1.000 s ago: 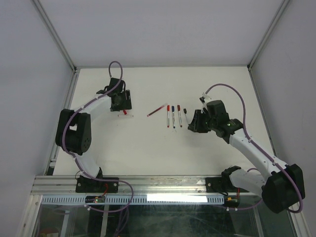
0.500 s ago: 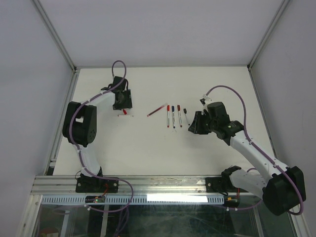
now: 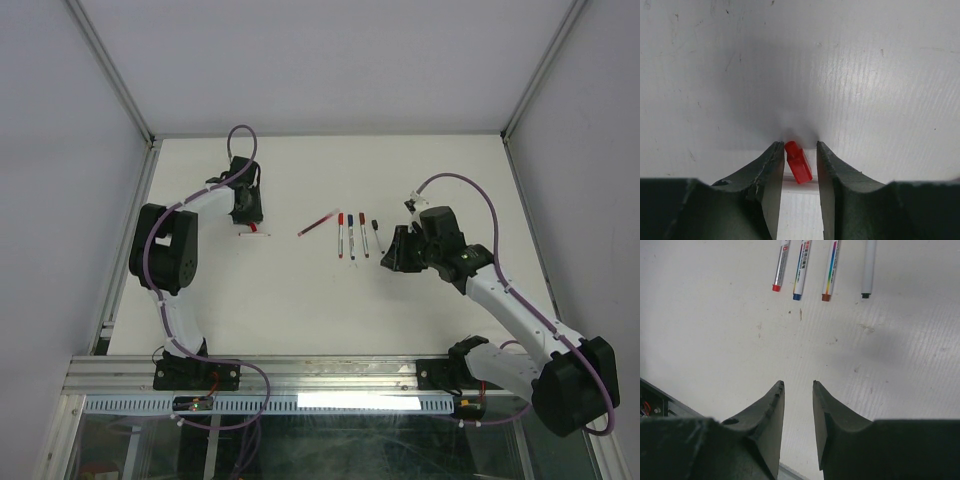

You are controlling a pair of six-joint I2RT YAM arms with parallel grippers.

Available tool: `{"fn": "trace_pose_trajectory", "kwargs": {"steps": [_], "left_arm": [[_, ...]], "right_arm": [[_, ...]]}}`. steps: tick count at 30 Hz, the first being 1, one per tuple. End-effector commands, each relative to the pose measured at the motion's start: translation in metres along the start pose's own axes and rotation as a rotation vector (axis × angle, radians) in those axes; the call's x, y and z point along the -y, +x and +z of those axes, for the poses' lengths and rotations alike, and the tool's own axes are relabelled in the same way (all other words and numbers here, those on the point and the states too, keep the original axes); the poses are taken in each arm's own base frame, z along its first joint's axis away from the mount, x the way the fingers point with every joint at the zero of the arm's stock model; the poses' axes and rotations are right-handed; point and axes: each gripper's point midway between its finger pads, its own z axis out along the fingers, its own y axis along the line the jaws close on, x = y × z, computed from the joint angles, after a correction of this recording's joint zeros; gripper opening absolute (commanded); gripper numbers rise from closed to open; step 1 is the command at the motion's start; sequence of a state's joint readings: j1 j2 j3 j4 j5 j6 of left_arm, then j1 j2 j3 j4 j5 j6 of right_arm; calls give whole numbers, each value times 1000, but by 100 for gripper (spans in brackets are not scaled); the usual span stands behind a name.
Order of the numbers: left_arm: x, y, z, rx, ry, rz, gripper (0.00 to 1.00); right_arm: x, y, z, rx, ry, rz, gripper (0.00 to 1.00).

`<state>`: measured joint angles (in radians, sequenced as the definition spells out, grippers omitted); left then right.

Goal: Insert the pens into the pen caps
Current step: Pick up the pen cap from the center of the board.

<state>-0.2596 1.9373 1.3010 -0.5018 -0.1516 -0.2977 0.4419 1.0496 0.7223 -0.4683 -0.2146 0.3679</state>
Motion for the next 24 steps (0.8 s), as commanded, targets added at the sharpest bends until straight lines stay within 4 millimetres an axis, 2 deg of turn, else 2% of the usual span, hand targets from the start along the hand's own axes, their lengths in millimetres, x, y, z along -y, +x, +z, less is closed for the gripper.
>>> {"fn": "trace_pose_trajectory", "kwargs": {"steps": [1,6,10,17,21,24], "left_arm": [[9,-9,-3,15,47,-15,30],[9,-9,-7,17,56,-17,23],[11,-11,-10,23,66,-14,11],[15,-27,-26,76,94,17,7],[31,-38,-48,122,176,73,8],[52,-35,-66,147,236,156,8]], "right_arm": [[-6,-13,-6,54,-25,-15,31],[-5,-12,-6,56,-18,-15,31],[-5,-13,-6,56,-19,-15,31],[-6,-14,-8,67,-19,-14,32],[-6,-15,-9,73,-19,-9,32],[-6,-16,-9,74,-18,-8,32]]}}
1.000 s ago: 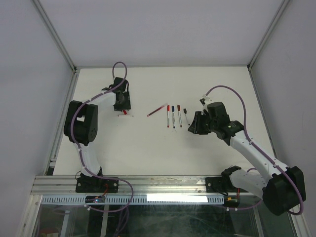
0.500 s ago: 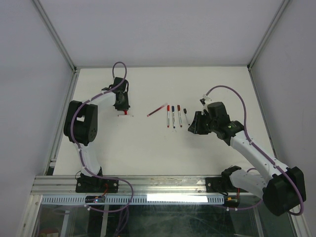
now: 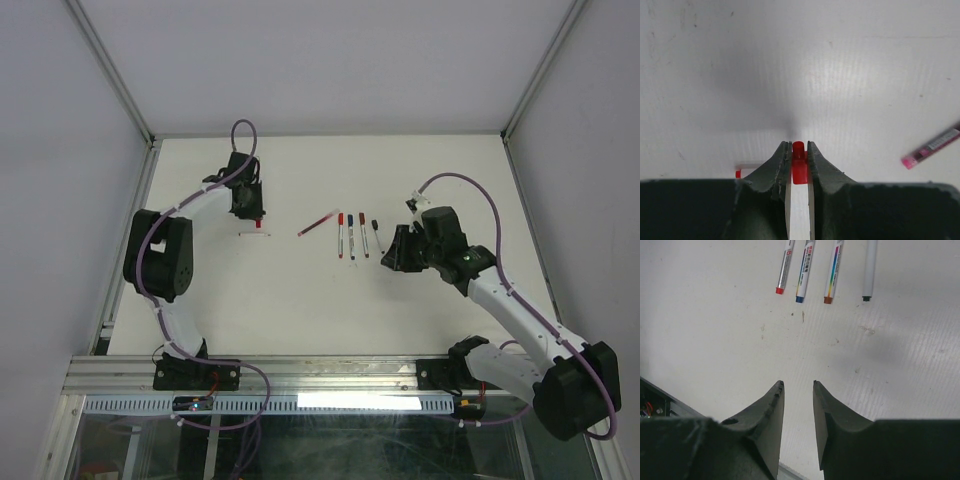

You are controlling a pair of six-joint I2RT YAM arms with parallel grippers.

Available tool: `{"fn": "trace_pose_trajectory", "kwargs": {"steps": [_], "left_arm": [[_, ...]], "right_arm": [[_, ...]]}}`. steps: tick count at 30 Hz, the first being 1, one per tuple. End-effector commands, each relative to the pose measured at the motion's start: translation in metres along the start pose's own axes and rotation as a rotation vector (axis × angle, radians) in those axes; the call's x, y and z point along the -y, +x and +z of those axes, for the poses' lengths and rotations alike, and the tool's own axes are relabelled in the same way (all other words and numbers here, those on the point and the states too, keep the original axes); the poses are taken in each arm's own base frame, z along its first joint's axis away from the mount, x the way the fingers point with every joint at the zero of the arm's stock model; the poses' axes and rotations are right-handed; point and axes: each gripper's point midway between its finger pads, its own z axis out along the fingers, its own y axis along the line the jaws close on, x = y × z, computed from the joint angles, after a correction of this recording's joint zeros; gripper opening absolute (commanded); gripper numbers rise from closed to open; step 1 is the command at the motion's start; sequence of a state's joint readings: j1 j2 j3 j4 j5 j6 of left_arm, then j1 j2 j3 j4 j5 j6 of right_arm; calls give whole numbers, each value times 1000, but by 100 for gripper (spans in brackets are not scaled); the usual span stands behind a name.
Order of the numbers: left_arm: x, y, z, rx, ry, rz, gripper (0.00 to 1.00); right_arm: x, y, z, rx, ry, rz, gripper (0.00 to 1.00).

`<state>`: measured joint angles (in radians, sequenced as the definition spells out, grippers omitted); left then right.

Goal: Insert the pens into the pen caps
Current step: Pick up the pen cap from the center of the board, then place the pen cap at the center of the board.

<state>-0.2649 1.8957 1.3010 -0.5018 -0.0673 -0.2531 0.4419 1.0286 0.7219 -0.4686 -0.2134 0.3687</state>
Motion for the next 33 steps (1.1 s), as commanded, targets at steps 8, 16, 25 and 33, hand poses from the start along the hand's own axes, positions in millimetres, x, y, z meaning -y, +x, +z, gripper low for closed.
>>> {"fn": "trace_pose_trajectory", "kwargs": {"steps": [8,16,25,33], "left_arm": [[144,46,-85,90,367,417,8],[222,122,-105,34,519,606,11],[231,159,-85,-27,524,651,15],[224,175,-67,-70,496,655,23]], "right_arm": [[-3,-21,-5,80,11,7,32],[-1,-37,-16,174,37,26,32],[4,-34,-19,186,56,31,32],[4,-35,-21,189,58,27,32]]}}
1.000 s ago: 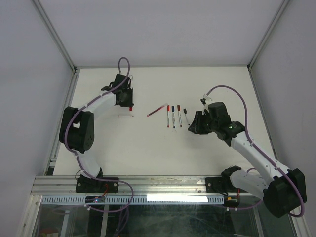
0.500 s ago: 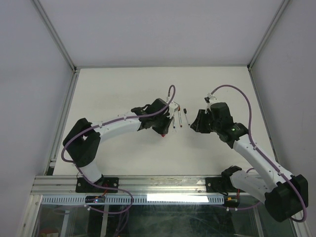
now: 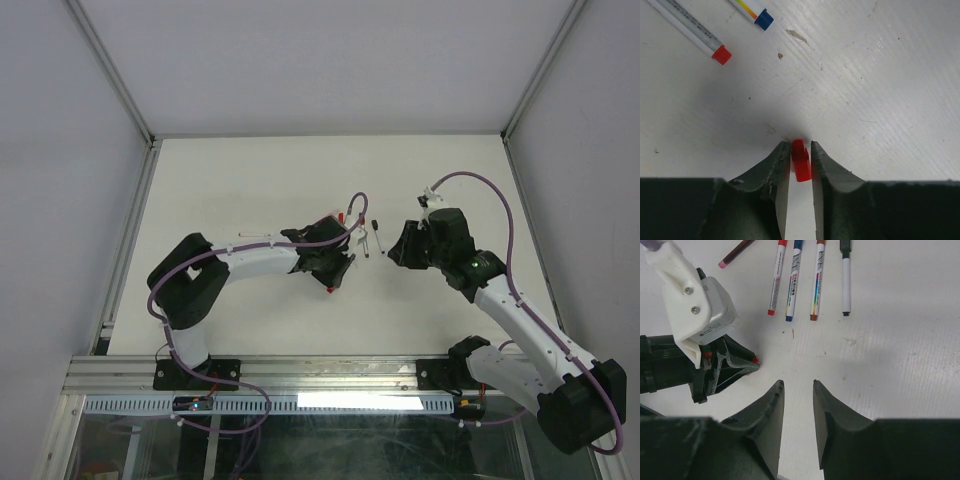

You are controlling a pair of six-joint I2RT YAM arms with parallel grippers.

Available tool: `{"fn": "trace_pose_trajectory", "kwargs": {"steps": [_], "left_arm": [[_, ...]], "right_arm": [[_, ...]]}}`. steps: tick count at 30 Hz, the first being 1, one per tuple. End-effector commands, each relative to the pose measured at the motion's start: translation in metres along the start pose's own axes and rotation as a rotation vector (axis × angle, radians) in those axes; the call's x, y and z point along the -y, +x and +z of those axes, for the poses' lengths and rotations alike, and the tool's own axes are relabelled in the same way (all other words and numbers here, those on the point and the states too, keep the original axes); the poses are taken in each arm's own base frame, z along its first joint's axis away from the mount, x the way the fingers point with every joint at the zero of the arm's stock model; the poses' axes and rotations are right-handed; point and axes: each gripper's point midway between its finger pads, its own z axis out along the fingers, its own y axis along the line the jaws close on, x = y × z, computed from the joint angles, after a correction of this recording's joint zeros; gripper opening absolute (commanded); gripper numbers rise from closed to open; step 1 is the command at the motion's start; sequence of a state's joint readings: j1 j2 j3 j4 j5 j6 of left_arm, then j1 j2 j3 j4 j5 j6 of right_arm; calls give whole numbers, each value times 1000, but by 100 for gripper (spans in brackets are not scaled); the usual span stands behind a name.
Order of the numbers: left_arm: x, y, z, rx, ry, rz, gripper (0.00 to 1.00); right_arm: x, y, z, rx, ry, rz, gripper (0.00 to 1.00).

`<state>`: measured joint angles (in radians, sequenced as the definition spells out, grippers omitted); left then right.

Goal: Insert the pens into the pen caps
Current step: Place the pen cap at the center of the board, then pick up the pen from the center of the board.

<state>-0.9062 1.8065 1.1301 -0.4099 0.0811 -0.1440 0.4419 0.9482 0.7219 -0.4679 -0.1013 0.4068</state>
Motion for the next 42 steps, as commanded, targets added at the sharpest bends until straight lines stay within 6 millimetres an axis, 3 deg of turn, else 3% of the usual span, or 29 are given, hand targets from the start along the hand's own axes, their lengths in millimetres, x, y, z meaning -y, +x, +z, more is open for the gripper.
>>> {"fn": "trace_pose_trajectory", "kwargs": {"steps": [1,6,11,15,18,20,29,33,42], "left_arm": [[2,-14,2,60,5,12,27],[-2,-22,-8,100,-21,22,42],[-18,-46,-42,194,-52,51,59],[-70,-67,-82,287,-80,62,64],[-112,-71,-105,336,-165,84,72],[-128,-75,-115,363,-212,78,75],[-178,-74,-138,357,-398,188,79],[-217,-67,-149,345,-378,118,76],[-251,-28,-123,138,-335,181,82]], "right_arm": [[-4,-16,-4,68,-9,2,32],[-5,-15,-4,62,-14,4,32],[-5,-15,-5,64,-18,3,32],[-6,-13,-5,60,-27,1,32],[-6,-11,-5,60,-32,2,32],[-7,-11,-5,65,-38,1,32],[-11,-11,-9,61,-60,-14,32],[-13,-10,-11,57,-70,-15,32],[-19,-13,-16,42,-90,-35,33]]}}
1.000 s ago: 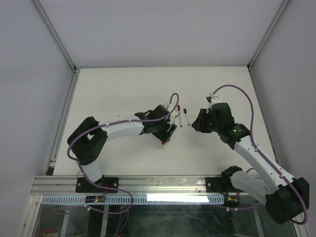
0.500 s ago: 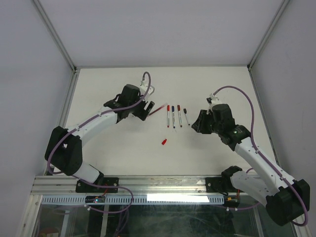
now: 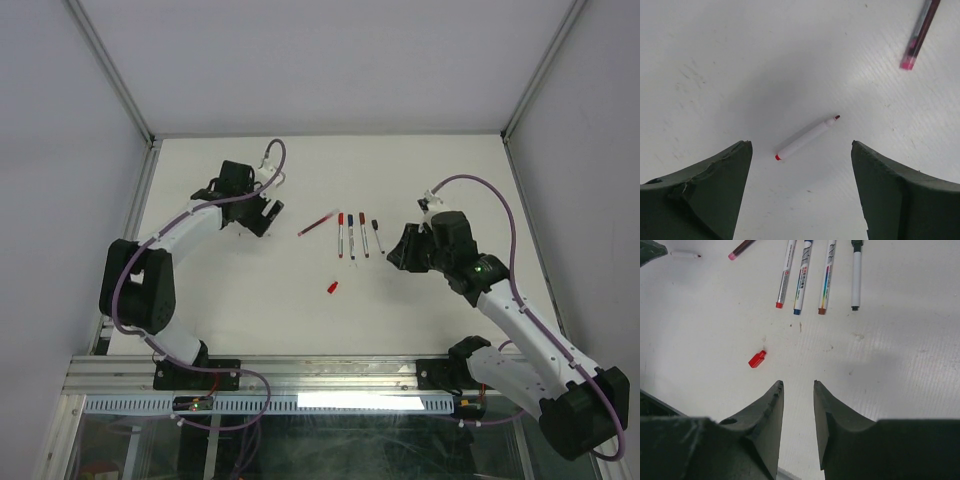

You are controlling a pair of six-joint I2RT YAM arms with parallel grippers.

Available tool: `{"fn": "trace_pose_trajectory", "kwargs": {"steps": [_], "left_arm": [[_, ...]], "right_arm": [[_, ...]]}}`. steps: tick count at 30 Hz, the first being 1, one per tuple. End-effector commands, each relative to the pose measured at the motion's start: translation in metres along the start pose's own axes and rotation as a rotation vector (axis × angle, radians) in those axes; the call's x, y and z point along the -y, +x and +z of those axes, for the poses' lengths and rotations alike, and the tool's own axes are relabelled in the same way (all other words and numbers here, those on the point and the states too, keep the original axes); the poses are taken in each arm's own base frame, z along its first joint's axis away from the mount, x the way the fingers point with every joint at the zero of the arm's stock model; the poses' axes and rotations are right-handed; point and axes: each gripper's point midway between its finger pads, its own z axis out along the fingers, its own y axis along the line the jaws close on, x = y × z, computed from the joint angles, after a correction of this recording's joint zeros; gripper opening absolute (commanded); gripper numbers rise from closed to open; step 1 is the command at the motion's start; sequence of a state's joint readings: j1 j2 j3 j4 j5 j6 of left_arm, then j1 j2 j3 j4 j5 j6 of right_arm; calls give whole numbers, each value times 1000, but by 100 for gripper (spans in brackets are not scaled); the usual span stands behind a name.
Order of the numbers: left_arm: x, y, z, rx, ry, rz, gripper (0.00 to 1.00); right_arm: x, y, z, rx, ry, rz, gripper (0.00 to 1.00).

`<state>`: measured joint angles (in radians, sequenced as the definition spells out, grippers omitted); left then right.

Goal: Insert the pens into the pen caps
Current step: Pick up the pen from the center of the board.

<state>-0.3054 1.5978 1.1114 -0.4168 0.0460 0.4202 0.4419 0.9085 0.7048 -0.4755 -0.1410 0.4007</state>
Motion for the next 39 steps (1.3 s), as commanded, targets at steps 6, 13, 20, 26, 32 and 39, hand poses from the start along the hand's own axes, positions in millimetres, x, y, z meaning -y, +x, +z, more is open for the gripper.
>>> {"fn": "trace_pose_trajectory", "kwargs": {"steps": [6,13,20,26,32,39], "left_arm": [[-3,7,9,-27,173,226,78],[-19,2,18,2,166,345,69],[-22,13,30,-13,184,366,64],[-10,17,31,8,248,369,61],[2,18,35,32,309,364,60],[7,32,48,-9,345,344,51]], "right_arm": [[-18,-17,-9,24,-66,-26,33],[-18,-12,-11,24,-73,7,33],[-17,-10,-13,17,-65,8,33],[-17,-7,-12,3,-67,8,33],[-18,-9,-13,10,-69,11,33],[-16,-7,-14,12,-64,16,33]]}}
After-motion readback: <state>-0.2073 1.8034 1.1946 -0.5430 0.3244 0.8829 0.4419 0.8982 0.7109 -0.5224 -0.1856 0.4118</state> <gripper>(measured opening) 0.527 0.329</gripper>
